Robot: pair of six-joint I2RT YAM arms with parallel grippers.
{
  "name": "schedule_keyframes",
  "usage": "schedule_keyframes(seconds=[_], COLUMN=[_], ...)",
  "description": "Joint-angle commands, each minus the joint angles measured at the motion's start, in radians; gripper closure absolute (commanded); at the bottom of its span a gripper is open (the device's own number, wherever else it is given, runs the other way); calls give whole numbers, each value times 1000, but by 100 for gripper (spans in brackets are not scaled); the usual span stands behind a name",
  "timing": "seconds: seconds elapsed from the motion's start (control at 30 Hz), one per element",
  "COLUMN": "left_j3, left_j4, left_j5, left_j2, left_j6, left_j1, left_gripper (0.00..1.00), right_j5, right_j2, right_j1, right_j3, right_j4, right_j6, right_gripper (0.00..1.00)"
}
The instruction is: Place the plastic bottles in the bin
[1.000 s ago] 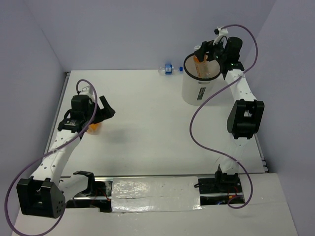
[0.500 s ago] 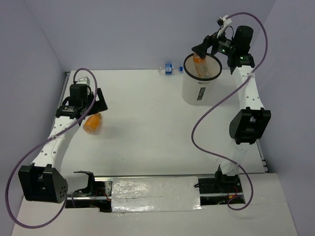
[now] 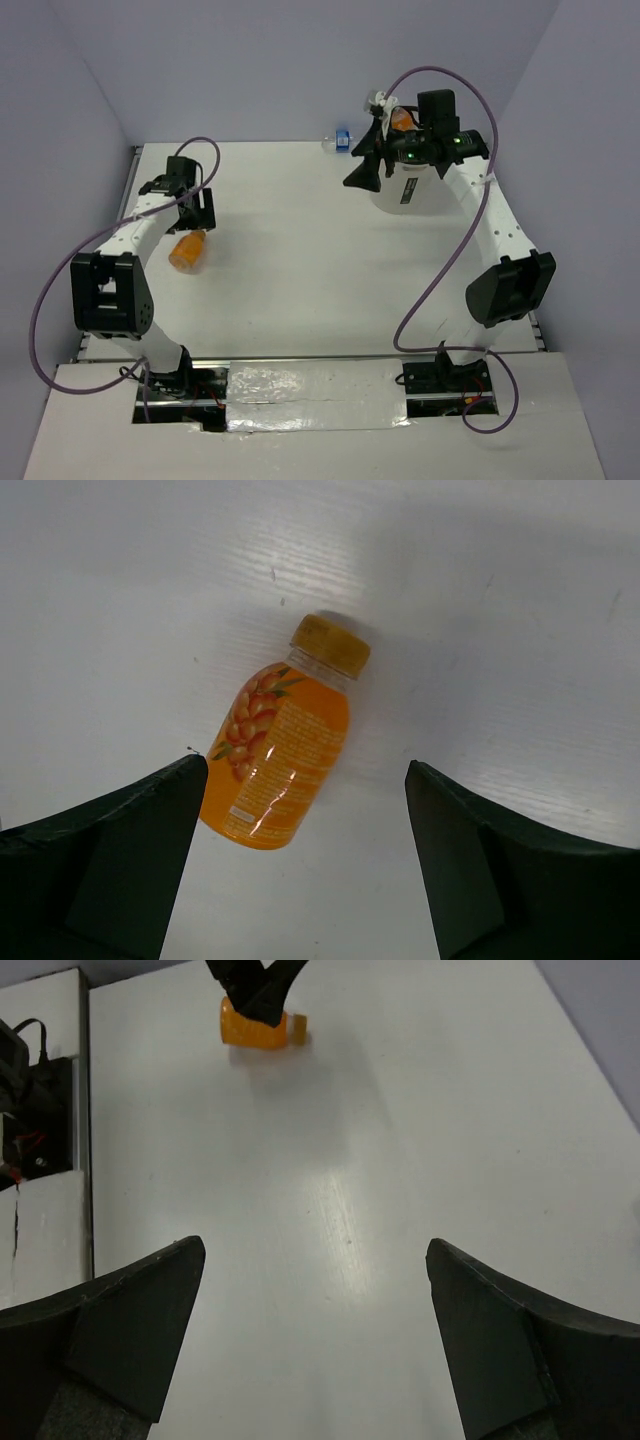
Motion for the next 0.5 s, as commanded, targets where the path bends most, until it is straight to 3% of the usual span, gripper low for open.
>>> schedule_keyframes(seconds=[0.0, 0.47], left_j3=[29, 8], left_j4=[-53, -81], left_j5=[-34, 63], left_j2=[42, 212], left_j6=[47, 37], left_j1=[15, 19], left_gripper=[6, 14], right_j5=[-15, -18], right_j2=[-52, -58], right_j1=[1, 30], right_j3=[-60, -133], right_j4=[-84, -90], right_j6=[-62, -36], right_gripper=[1, 0])
